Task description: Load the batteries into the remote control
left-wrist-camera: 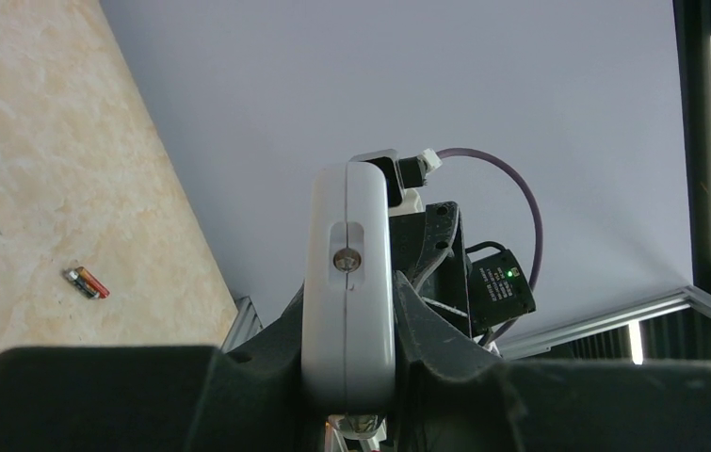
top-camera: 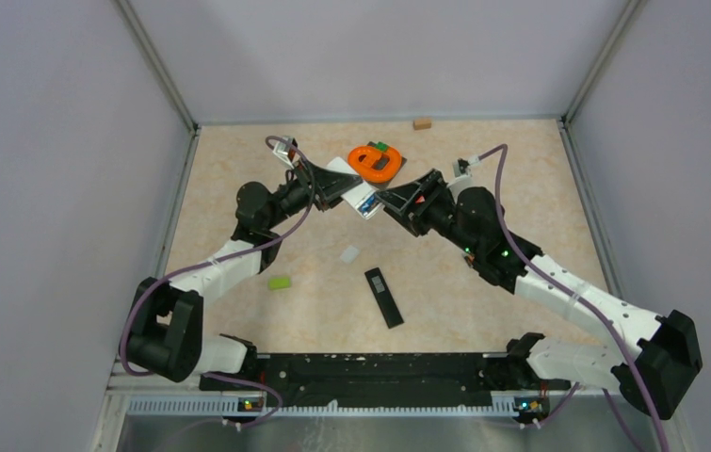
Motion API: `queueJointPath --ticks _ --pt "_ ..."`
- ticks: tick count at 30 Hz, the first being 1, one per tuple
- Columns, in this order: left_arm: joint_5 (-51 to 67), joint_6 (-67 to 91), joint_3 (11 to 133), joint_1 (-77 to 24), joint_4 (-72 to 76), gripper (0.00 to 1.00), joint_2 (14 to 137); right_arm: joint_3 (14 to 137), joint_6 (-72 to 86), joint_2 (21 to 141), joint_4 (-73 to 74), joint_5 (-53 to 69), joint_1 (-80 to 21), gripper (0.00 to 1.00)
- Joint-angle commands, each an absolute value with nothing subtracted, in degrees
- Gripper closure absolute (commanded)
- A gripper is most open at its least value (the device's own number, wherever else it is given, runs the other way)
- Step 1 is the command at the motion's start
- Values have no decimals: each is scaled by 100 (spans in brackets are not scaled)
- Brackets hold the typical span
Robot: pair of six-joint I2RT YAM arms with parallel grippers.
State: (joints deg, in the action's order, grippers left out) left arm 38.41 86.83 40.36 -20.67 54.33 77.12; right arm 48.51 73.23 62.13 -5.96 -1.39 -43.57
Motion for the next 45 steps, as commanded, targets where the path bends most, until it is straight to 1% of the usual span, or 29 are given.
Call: queueJointPath --ticks 1,7,11,16,21,23,27,34,39,45 --pt "3945 8718 4070 -2083 6100 100 7623 5051 7373 6181 -828 -98 -4289 42" --pt "3927 8741 4059 -2077 6140 100 7635 4928 7340 6093 -1077 -102 -4289 37" --pt "3908 8738 4039 -2083 6098 100 7621 4898 7294 6032 -1161 -160 -4291 31" --pt "3900 8693 4027 -2080 5967 100 7550 4893 7313 6023 -1177 -228 -4274 29" --pt "3893 8661 4036 -2082 5880 100 7474 4911 7399 6115 -1155 -134 -4199 34" --pt "3891 8634 4037 -2077 5804 100 7439 4905 7420 6146 -1222 -64 -4177 39" --pt "3886 8600 4061 -2083 5735 100 7401 4887 7431 6212 -1314 -18 -4158 46" --pt "3890 8613 4103 -2079 5723 100 7422 4872 7251 6309 -1423 301 -4157 51" --pt "3880 8613 4109 -2078 5725 100 7407 4835 7183 6386 -1544 466 -4159 58" --pt "3855 8710 4154 -2082 5818 100 7439 4780 7100 6434 -1575 639 -4157 65"
